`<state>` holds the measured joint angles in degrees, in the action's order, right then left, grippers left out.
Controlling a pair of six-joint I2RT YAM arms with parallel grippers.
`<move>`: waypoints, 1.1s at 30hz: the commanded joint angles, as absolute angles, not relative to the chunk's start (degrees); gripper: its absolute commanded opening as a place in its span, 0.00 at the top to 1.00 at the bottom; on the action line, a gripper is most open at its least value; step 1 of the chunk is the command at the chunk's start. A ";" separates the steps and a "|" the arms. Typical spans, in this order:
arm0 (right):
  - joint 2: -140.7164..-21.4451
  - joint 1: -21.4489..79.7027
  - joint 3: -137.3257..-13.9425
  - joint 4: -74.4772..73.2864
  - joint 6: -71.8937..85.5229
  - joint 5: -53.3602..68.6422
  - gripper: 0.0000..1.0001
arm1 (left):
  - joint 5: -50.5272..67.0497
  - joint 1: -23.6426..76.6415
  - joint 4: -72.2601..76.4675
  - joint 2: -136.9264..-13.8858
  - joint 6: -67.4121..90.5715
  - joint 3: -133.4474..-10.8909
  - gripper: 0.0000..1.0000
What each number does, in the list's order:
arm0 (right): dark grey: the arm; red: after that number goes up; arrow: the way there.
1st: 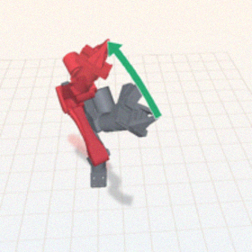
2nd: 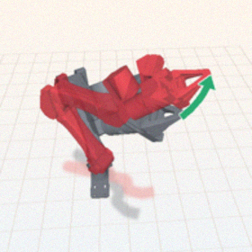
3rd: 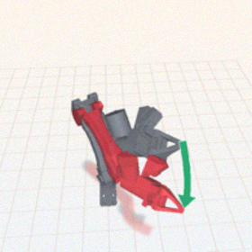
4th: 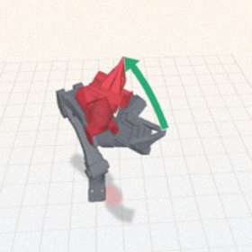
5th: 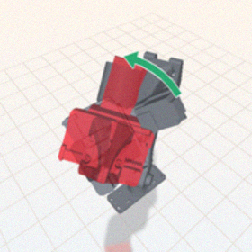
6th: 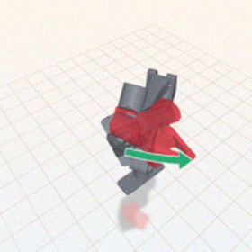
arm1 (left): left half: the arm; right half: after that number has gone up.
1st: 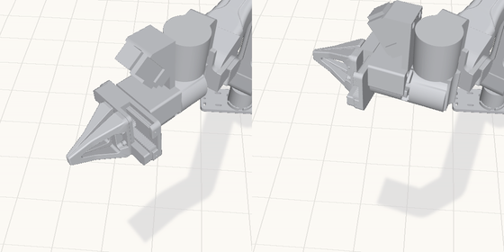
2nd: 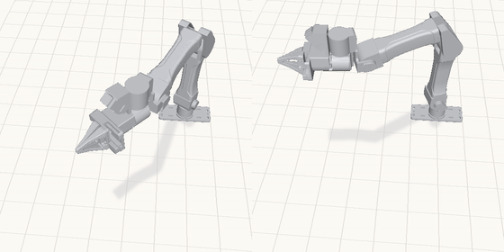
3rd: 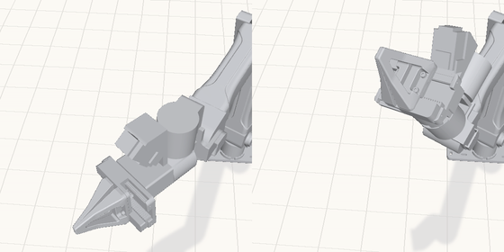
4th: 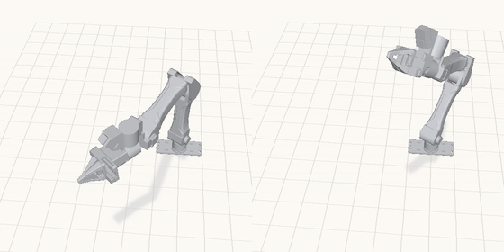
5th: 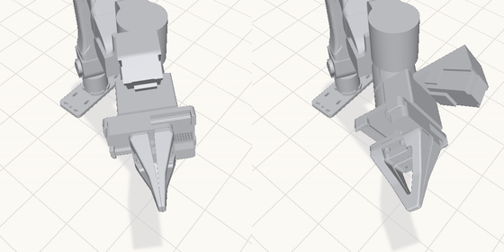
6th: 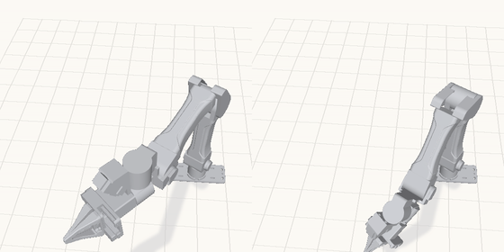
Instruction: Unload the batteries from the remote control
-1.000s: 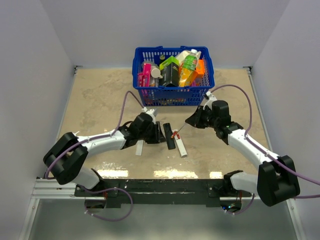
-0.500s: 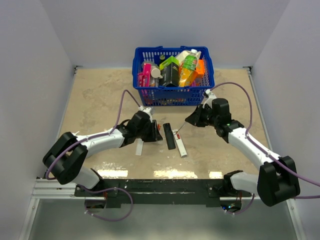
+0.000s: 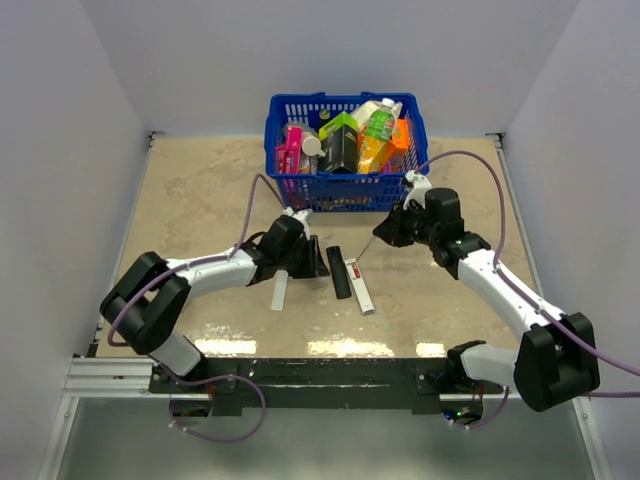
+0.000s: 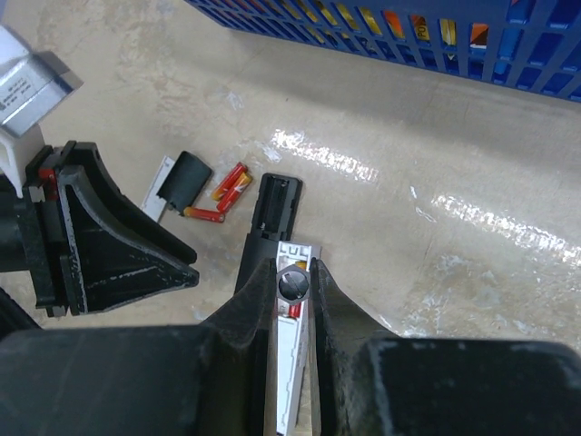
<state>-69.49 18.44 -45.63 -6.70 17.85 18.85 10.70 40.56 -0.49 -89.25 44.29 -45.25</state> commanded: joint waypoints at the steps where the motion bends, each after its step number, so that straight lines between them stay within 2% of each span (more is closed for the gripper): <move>1: -71.28 18.72 -46.24 -4.93 14.33 21.27 1.00 | 13.01 40.96 2.55 -92.72 42.80 -51.41 0.64; 8: -70.49 19.42 -44.74 -5.18 13.18 17.76 1.00 | 13.88 41.13 2.98 -98.60 43.59 -56.51 0.64; 23: -68.82 20.65 -39.73 -3.52 13.89 16.87 1.00 | 16.00 41.22 6.24 -105.03 44.30 -58.27 0.65; 33: -64.95 21.18 -31.65 6.32 16.35 21.00 1.00 | 17.58 41.31 7.56 -108.45 44.47 -58.80 0.70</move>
